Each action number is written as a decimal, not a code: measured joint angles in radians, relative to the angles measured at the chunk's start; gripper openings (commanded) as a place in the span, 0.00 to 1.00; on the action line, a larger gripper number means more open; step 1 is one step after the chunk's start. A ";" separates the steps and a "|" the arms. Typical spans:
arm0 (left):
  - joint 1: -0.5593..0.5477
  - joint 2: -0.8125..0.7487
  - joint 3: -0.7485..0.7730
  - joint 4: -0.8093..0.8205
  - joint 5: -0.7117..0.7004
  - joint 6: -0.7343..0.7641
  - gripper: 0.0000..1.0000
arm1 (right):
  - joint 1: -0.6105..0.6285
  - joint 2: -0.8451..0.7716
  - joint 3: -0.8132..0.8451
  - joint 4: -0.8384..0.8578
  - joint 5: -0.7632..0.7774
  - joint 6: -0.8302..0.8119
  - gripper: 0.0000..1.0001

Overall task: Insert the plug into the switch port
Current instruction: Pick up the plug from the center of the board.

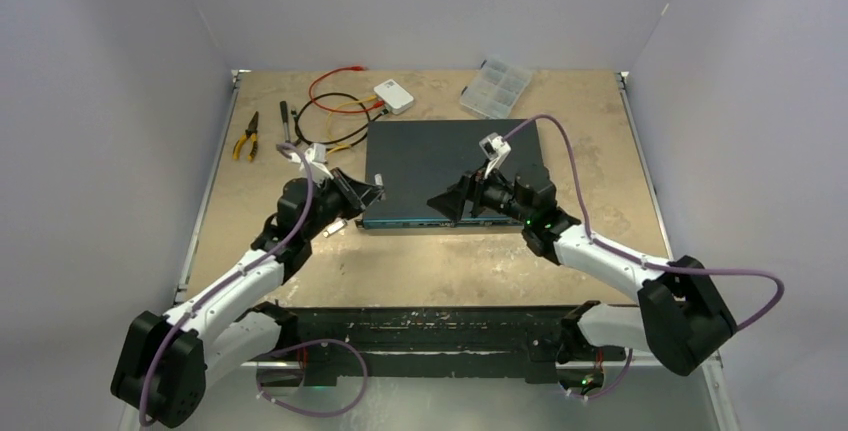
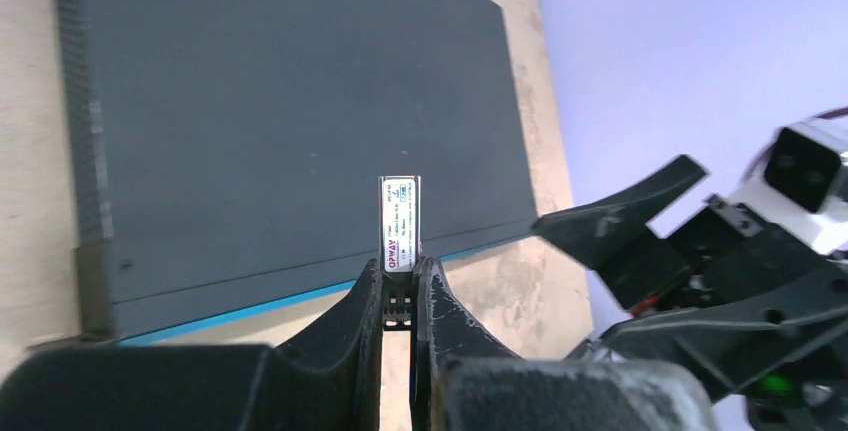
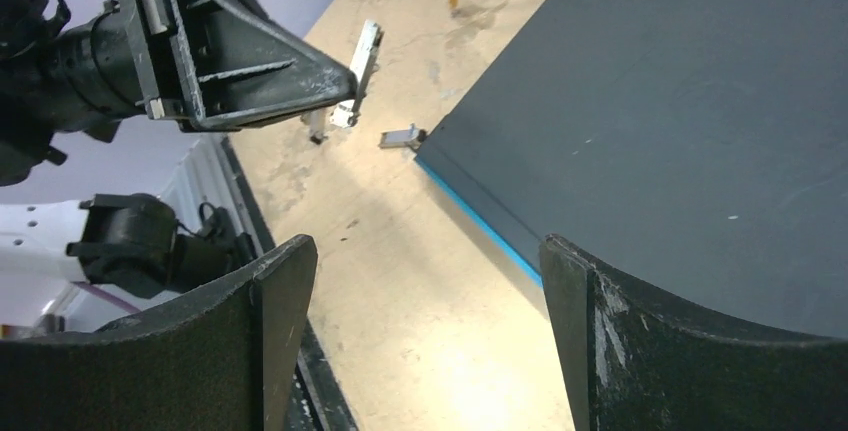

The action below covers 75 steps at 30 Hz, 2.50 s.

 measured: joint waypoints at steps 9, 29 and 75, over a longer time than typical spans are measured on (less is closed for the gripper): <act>-0.120 0.095 -0.009 0.232 0.016 -0.056 0.00 | 0.066 0.038 -0.087 0.224 -0.020 0.116 0.80; -0.241 0.184 0.017 0.386 -0.087 -0.115 0.00 | 0.147 0.040 -0.134 0.355 0.171 0.128 0.61; -0.058 0.245 0.061 0.731 0.220 -0.083 0.56 | -0.001 0.022 -0.045 0.272 -0.121 0.109 0.00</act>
